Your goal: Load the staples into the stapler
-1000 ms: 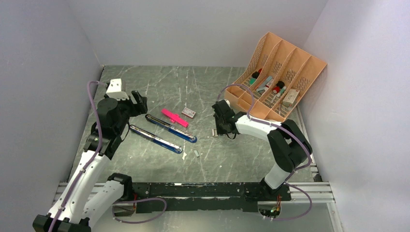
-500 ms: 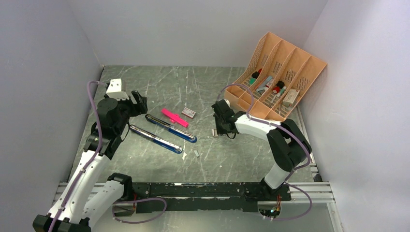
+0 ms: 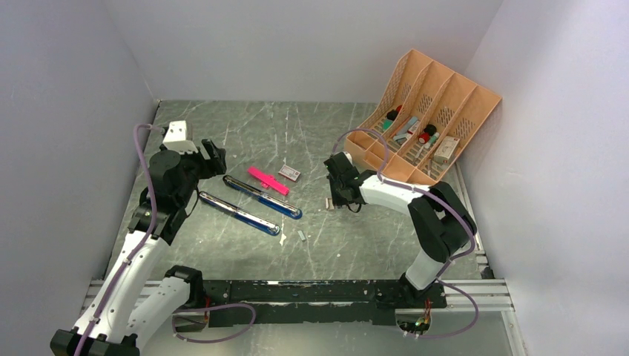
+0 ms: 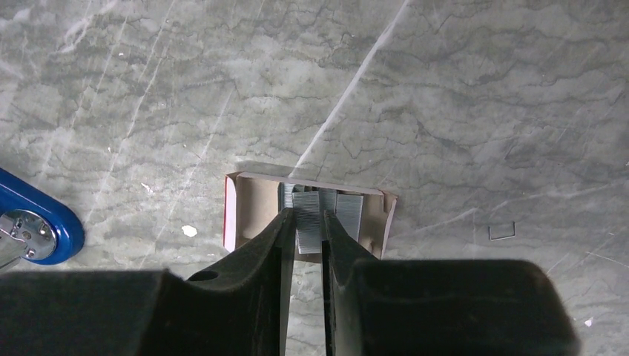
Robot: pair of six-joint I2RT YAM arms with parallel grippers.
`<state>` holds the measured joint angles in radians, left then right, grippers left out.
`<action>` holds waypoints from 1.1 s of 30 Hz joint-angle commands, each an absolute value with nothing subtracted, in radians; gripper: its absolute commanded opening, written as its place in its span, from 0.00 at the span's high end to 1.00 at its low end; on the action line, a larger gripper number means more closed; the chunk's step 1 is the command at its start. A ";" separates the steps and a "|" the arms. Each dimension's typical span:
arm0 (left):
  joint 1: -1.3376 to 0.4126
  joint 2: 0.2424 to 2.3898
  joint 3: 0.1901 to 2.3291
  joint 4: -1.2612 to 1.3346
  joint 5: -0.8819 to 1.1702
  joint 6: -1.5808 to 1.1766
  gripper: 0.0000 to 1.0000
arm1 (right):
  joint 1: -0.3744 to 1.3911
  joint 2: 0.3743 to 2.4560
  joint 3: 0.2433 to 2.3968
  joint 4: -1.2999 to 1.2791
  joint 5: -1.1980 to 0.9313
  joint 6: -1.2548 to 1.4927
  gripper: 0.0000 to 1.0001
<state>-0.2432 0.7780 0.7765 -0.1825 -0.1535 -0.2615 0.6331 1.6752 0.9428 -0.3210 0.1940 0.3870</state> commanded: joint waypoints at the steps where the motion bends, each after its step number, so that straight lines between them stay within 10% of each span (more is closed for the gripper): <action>1: -0.233 0.767 0.780 -0.153 -0.137 -0.255 0.20 | 0.628 1.686 0.954 -0.336 0.195 0.381 0.79; 33: -0.233 0.769 0.780 -0.155 -0.138 -0.255 0.20 | 0.628 1.668 0.960 -0.311 0.218 0.382 0.72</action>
<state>-0.2432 0.7780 0.7765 -0.1825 -0.1532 -0.2615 0.6331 1.6493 0.9363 -0.3012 0.1970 0.3843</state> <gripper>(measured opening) 0.797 0.274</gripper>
